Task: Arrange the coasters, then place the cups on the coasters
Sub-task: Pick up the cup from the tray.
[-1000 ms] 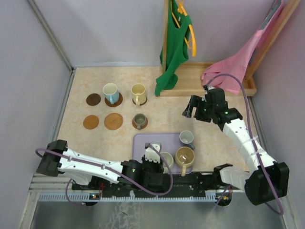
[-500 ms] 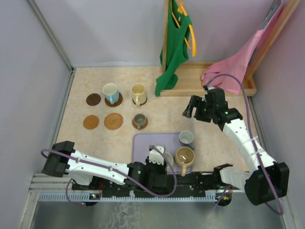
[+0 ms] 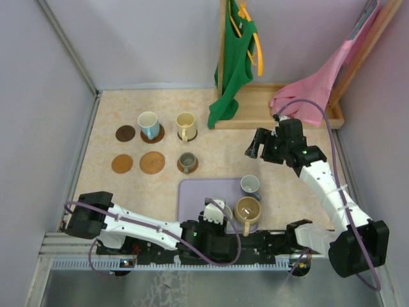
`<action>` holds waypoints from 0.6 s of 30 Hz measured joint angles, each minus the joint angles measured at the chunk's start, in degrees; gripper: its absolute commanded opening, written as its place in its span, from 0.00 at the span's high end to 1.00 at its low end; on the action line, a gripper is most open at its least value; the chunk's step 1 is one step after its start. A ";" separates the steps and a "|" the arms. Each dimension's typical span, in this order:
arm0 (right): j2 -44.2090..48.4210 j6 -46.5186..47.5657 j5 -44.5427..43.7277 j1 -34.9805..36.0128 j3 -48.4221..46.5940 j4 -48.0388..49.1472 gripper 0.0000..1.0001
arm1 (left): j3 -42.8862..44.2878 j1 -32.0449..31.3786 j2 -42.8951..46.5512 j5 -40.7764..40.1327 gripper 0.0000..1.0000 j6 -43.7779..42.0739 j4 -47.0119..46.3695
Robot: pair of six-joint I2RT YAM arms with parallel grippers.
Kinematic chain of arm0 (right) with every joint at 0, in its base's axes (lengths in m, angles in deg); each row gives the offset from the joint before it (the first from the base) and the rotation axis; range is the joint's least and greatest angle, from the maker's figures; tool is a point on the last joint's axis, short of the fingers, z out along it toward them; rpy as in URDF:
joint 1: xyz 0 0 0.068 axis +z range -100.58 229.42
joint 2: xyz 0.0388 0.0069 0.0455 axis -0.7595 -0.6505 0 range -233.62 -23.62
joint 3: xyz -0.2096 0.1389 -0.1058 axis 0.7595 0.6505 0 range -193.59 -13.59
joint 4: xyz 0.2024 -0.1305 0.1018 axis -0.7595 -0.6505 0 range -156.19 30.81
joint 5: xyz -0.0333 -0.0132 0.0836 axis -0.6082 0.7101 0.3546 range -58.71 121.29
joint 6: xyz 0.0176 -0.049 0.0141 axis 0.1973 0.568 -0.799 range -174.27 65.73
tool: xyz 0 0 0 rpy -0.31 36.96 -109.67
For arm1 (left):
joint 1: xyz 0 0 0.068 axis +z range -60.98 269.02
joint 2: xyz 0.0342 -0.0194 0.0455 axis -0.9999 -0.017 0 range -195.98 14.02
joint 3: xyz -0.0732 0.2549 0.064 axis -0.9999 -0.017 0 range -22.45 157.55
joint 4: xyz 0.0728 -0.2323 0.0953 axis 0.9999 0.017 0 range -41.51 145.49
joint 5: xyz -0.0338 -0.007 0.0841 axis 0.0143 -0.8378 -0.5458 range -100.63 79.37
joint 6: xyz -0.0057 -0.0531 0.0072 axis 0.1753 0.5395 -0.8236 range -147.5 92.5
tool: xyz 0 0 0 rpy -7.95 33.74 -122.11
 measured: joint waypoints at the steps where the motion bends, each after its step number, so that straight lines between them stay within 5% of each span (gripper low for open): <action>1: 0.07 0.00 0.02 0.02 0.00 0.00 0.22 | 0.00 0.00 -0.09 -0.02 0.49 0.00 0.00; 18: 0.35 0.00 0.00 0.00 0.48 -0.79 0.22 | -3.15 1.01 -2.16 -0.63 0.52 -0.24 -2.69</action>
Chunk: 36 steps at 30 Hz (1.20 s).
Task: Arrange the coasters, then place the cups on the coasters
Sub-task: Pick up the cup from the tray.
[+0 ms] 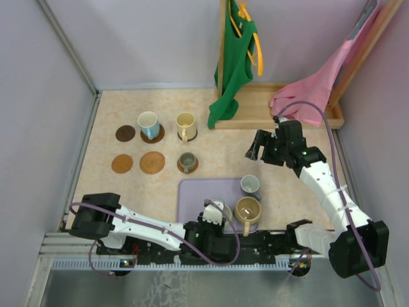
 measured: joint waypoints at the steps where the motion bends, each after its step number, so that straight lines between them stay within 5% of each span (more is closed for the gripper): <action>1: 0.04 0.00 0.00 0.00 0.26 0.00 0.22 | -0.07 0.17 0.00 -0.02 0.52 -0.20 -0.24; 12: 0.26 0.00 0.00 0.02 0.66 -0.11 0.22 | -1.51 3.23 0.07 -0.48 0.56 -4.52 -3.58; 19: 0.26 0.00 0.02 0.02 0.66 -0.02 0.22 | -2.84 3.98 0.48 -0.50 0.68 -6.21 -5.35; 26: 0.26 0.00 0.02 0.02 0.92 0.07 0.22 | -2.97 4.20 0.59 -0.68 1.00 -7.58 -5.64; 36: 0.37 -0.02 0.02 0.02 2.62 -0.02 0.22 | -1.84 4.24 0.59 -1.77 1.00 -7.63 -0.90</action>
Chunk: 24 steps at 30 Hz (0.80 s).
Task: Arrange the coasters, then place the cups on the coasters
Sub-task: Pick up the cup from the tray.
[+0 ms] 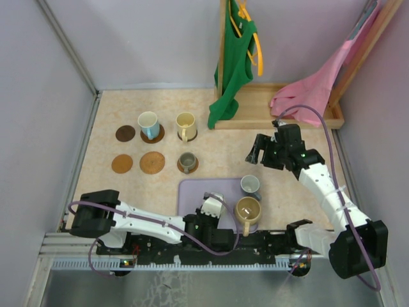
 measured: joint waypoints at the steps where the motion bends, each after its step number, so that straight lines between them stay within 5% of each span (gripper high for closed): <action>1: 0.00 0.00 0.00 -0.02 0.22 0.15 0.22 | 0.61 0.00 0.00 -0.33 1.00 0.09 1.25; 14: 0.00 -0.07 0.00 0.00 0.28 0.17 0.22 | 3.58 0.00 4.92 -4.83 1.00 2.34 10.45; 24: -0.59 -0.85 0.04 0.00 0.24 0.68 0.22 | 1.57 3.91 18.78 -6.12 1.00 7.13 20.11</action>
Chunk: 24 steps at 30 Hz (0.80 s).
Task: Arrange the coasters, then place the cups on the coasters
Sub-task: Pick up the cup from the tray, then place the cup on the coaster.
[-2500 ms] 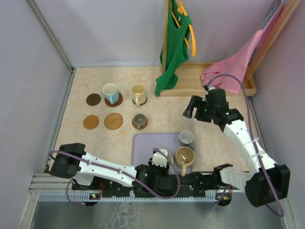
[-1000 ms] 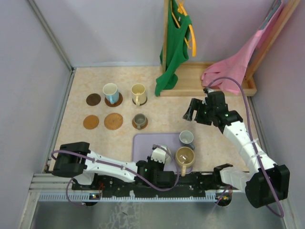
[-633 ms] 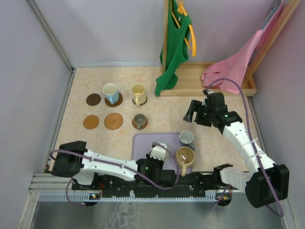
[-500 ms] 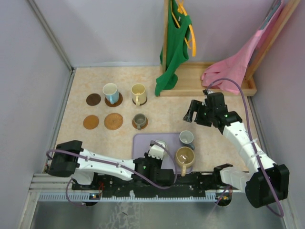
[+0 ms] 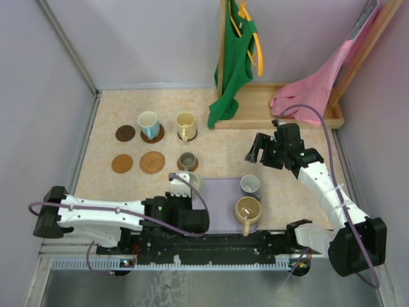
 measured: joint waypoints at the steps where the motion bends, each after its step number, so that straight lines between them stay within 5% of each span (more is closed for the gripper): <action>1: -0.31 -0.22 0.00 0.00 -0.02 0.17 0.22 | -0.39 0.81 1.42 -0.28 1.00 0.02 0.83; 24: -6.03 -2.67 0.81 -0.02 -5.01 1.57 0.22 | -9.35 24.15 21.38 -1.62 1.00 -17.79 0.31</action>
